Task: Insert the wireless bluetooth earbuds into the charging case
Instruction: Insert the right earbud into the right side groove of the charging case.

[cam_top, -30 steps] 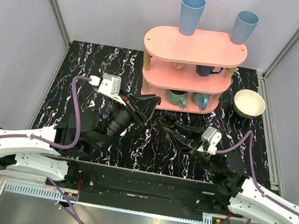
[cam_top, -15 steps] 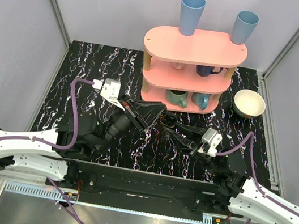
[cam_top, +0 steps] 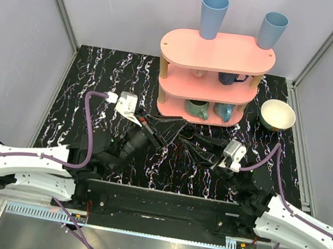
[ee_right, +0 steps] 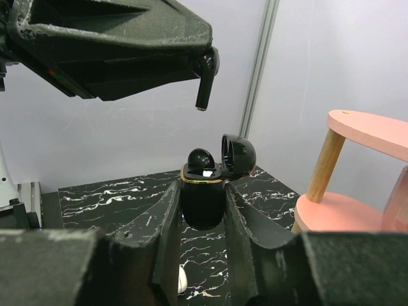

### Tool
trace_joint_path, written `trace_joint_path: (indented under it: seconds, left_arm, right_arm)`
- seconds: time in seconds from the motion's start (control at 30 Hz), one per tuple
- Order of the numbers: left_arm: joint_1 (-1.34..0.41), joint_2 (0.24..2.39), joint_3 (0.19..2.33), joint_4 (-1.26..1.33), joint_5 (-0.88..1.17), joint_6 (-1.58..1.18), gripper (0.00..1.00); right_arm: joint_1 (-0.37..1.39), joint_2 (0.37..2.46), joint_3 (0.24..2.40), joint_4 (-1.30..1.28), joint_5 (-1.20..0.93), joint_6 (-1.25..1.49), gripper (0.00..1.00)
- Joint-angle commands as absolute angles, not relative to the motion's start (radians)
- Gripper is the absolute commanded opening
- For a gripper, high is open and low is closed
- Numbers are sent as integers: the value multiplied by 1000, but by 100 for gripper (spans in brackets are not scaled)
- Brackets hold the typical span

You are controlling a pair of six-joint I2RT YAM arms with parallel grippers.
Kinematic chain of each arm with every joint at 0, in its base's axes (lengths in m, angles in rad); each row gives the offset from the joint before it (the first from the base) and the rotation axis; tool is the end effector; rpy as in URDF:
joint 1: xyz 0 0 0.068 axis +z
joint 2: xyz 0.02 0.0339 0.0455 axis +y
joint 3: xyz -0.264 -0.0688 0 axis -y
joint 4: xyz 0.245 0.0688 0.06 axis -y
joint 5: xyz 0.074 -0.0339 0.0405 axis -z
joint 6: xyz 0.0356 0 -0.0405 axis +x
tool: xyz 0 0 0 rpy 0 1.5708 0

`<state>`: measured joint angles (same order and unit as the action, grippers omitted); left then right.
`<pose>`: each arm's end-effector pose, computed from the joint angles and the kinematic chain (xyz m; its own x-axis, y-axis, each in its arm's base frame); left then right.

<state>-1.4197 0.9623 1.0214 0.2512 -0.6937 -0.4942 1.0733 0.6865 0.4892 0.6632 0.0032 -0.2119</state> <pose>0.0536 -0.2009 0.4354 -0.2766 -0.6061 -0.7457 0.6103 0.4886 -0.6235 0.0792 0.1456 0.3409 0.3941 0.2850 -0.8737 -0.8127 0.5520 -0.1865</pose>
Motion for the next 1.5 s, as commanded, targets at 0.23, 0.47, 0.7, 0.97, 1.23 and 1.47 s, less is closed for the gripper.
trace_joint_path:
  seconds: [0.23,0.47,0.7,0.97,1.23,1.47]
  left_arm:
    - [-1431,968,1008,336,-689,-517,0]
    - [-1430,965,994,339,-713,-541,0]
    - [-1431,965,985,364,-730,-545,0]
    - [-1436,973,982,377,-739,-555,0]
    - [-1436,985,977,399,-747,-552,0]
    - [-1436,999,980,414,-752,-546,0]
  right_arm:
    - [1078,716,546,752,-14,-244,0]
    - [1078,733,541,807,-11,-256,0]
    - [1077,755,538,853,-11,-265,0]
    - [1080,764,534,882,-14,-265,0]
    - [1078,767,534,907,-28,-268,0]
    - [1078,769,532,917,-29,-265,0]
